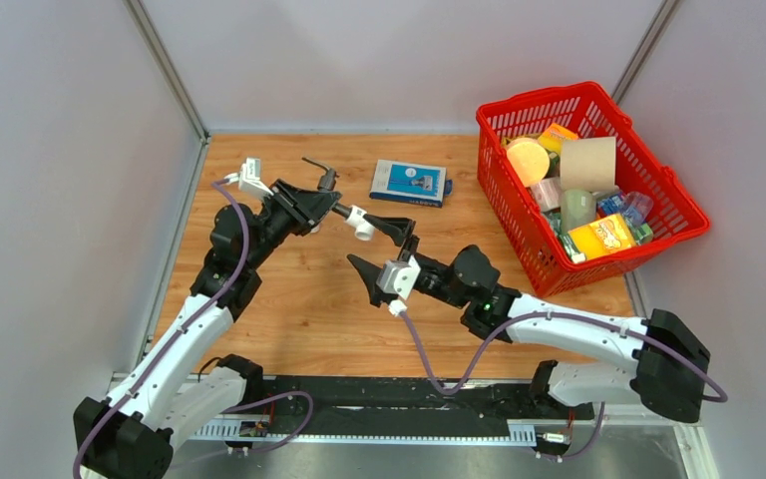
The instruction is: Install the water faucets
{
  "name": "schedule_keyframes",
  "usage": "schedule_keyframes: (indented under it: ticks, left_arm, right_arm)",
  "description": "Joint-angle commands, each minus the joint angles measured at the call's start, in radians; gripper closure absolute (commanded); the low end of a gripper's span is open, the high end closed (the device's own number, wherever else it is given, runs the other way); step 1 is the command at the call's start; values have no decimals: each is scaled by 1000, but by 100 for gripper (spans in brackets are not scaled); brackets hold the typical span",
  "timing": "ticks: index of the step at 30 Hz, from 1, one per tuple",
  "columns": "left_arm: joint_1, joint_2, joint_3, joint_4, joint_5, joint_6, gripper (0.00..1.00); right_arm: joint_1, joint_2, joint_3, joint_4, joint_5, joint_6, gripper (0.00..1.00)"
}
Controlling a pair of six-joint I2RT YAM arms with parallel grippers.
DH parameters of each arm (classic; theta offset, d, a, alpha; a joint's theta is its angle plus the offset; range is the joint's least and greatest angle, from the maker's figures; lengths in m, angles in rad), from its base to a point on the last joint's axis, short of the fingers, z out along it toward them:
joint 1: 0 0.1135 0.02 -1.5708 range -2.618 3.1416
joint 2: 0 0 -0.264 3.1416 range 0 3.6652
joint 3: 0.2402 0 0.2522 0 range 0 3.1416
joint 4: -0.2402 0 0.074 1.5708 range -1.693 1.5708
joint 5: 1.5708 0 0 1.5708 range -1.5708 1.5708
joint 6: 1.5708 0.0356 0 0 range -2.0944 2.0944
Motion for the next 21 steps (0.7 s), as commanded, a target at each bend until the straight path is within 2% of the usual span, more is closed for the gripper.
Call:
schedule_keyframes:
  ticks: [1,6,11,15,21]
  left_arm:
    - [-1,-25,68,41,31,-65,100]
    - [-3,-27,76,41,62,-75,100]
    - [-1,-25,79,47,88,-85,100]
    - [-1,-21,85,54,110,-82,100]
    - [-3,-19,97,57,144,17,100]
  right_arm:
    - [23,67,-9,99,163,-206,18]
    - [29,126,-20,171,224,-254,19]
    - [32,185,-39,301,290,-314,26]
    - [31,199,-42,346,282,-299,35]
    - [25,150,-2,226,213,-176,61]
